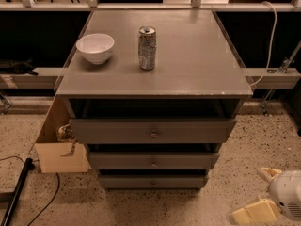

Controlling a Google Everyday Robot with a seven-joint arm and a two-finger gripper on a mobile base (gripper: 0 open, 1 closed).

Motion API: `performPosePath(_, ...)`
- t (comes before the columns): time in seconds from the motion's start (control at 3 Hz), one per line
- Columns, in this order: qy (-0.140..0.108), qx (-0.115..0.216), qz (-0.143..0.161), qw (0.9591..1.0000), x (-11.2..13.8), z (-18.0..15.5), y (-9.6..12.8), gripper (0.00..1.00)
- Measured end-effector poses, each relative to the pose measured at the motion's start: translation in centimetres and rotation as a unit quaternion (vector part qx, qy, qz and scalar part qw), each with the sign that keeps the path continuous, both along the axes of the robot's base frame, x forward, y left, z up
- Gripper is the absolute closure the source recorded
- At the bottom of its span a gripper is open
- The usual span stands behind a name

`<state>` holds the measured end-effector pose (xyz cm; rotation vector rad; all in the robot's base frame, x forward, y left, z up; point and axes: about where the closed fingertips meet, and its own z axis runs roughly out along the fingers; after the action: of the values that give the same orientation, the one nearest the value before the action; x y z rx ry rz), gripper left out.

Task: Open bottom drawer

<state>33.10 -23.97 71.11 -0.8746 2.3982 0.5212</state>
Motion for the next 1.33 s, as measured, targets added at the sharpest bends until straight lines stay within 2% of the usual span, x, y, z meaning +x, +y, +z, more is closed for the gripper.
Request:
performPosePath(0.33, 0.0, 0.0, 0.0, 1.0, 0.0, 0.0, 0.0, 0.0)
performPosePath(0.67, 0.022, 0.016, 0.003, 0.9996, -0.9, -2.5, 2.3, 0.0)
performPosePath(1.0, 0.03, 0.02, 0.008, 0.9993, -1.9, -5.9, 4.8, 0.0)
performPosePath(1.33, 0.016, 0.029, -0.001, 0.9995, -1.7, -8.8, 6.3, 0.0)
